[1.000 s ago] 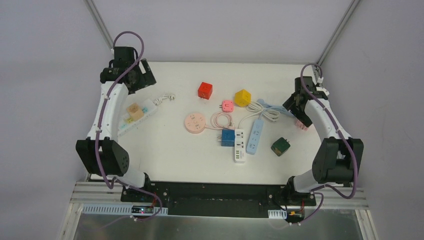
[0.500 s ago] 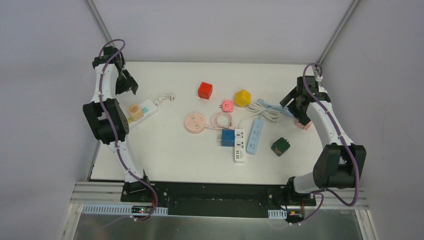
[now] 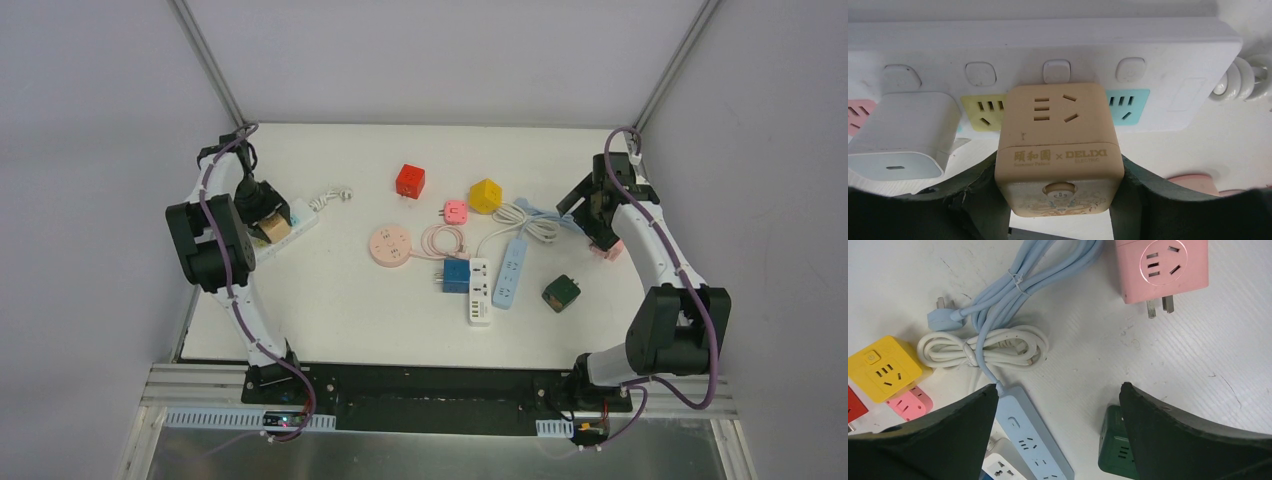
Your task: Pull the plug off the socket
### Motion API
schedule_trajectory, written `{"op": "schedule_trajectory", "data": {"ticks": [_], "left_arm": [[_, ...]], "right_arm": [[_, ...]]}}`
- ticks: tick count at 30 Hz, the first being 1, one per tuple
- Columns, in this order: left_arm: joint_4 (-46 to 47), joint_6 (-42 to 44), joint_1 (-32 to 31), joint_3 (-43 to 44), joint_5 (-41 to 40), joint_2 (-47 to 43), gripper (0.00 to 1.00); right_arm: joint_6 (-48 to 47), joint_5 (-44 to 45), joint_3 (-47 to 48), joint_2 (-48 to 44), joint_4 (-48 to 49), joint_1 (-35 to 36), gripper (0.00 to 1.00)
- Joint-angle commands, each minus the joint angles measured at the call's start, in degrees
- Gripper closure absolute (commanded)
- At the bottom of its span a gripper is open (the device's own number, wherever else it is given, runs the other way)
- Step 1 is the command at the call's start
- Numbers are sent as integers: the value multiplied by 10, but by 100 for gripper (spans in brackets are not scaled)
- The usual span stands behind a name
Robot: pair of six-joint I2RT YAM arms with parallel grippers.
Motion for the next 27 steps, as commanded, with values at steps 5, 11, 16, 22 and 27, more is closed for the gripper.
{"op": "schedule_trajectory", "data": {"ticks": [5, 11, 16, 22, 27], "left_arm": [[36, -63, -20, -82, 131, -94, 55], [38, -93, -68, -107, 125, -123, 59], [30, -114, -126, -132, 94, -145, 57], [18, -124, -184, -155, 67, -163, 50], [31, -110, -198, -156, 69, -171, 30]], "right_arm": [[11, -23, -4, 21, -14, 1, 9], [19, -47, -25, 8, 6, 15, 10], [22, -66, -27, 6, 26, 73, 10], [26, -107, -28, -3, 96, 175, 10], [9, -163, -18, 12, 180, 256, 10]]}}
